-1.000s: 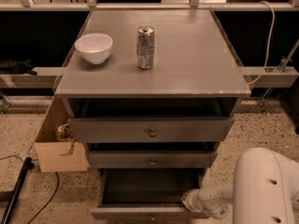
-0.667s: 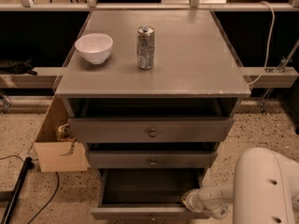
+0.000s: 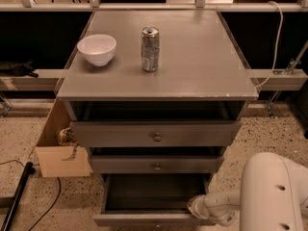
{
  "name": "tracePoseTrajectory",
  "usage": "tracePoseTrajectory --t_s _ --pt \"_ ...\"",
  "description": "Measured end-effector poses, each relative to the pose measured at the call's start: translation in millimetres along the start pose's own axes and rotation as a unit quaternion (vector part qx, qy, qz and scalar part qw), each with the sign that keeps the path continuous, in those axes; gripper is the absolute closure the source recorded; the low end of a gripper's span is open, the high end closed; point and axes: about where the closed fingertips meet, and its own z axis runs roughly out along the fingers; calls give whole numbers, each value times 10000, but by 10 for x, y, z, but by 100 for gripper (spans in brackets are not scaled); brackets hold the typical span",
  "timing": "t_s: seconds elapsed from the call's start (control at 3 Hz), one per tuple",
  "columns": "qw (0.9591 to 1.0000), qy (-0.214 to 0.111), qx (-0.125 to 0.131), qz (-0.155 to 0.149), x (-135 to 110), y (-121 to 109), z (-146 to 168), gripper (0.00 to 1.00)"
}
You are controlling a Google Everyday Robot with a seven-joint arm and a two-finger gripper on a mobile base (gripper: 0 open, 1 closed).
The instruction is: Open bottom drawer
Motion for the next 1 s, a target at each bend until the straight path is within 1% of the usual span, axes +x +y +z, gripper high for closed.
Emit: tracePoseTrajectory --t_s 0.33,0.67,1.0 --pt "10000 0 0 0 0 0 0 26" --pt "10000 0 0 0 0 0 0 4" --pt "10000 0 -1 0 -56 -100 -6 0"
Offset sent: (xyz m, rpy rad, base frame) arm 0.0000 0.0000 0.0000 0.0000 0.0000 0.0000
